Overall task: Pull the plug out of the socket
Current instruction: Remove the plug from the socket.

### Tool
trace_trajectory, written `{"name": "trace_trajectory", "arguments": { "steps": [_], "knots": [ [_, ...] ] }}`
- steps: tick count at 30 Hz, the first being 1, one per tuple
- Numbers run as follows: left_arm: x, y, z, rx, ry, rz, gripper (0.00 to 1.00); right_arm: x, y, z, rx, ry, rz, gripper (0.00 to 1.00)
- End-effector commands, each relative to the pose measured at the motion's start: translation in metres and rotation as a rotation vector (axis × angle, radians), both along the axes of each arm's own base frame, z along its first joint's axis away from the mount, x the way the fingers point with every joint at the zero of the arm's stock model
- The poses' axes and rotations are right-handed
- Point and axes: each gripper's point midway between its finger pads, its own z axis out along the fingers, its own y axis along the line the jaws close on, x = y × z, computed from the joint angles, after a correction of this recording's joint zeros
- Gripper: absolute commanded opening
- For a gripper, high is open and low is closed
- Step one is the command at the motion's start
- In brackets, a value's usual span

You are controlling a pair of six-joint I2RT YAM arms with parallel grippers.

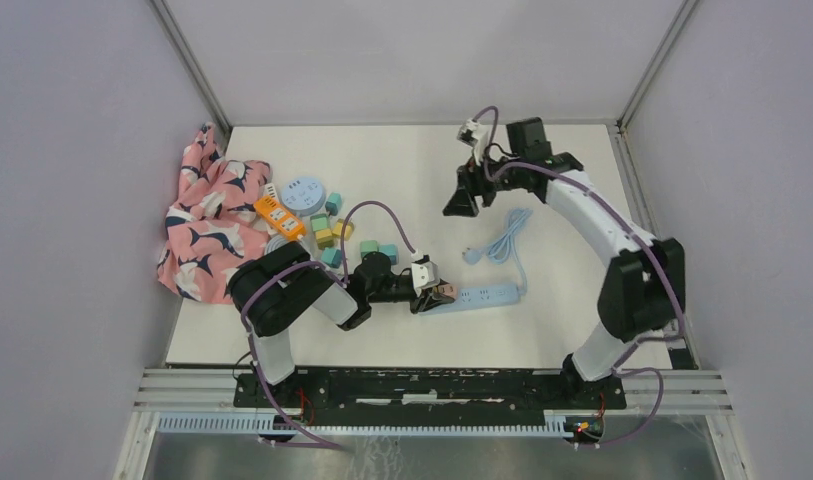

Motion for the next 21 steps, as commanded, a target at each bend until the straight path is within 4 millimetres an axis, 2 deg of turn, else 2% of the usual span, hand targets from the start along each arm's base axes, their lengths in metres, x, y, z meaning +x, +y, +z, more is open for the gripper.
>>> {"name": "trace_trajectory", "arguments": {
  "steps": [1,4,6,7,9,11,15,18,21],
  "knots": [
    [0.003,0.005,-0.005,0.010,0.008,0.024,0.03,-0.050,-0.027,0.025,0.068,-0.191,0.177,0.73],
    [0.004,0.005,-0.005,0.010,0.008,0.031,0.04,-0.100,-0.043,0.007,0.053,-0.344,0.407,0.74],
    [0.004,0.005,-0.004,0.009,0.009,0.034,0.06,-0.129,-0.057,-0.019,0.009,-0.446,0.570,0.82],
    [0.005,0.005,-0.004,0.009,0.010,0.038,0.08,-0.131,-0.062,-0.029,-0.024,-0.481,0.597,0.86],
    [0.006,0.005,-0.004,0.006,0.014,0.043,0.21,-0.128,-0.069,-0.044,-0.083,-0.494,0.604,0.87],
    [0.006,0.005,-0.003,0.000,0.016,0.052,0.37,-0.127,-0.074,-0.053,-0.119,-0.475,0.614,0.86],
    [0.008,0.008,0.001,-0.021,0.012,0.081,0.60,-0.125,-0.071,-0.065,-0.140,-0.462,0.621,0.86],
    [0.009,0.011,0.006,-0.043,0.001,0.102,0.68,-0.125,-0.063,-0.081,-0.185,-0.484,0.640,0.85],
    [0.010,0.012,0.007,-0.050,-0.003,0.112,0.70,-0.127,-0.049,-0.089,-0.203,-0.502,0.652,0.85]
  ]
}}
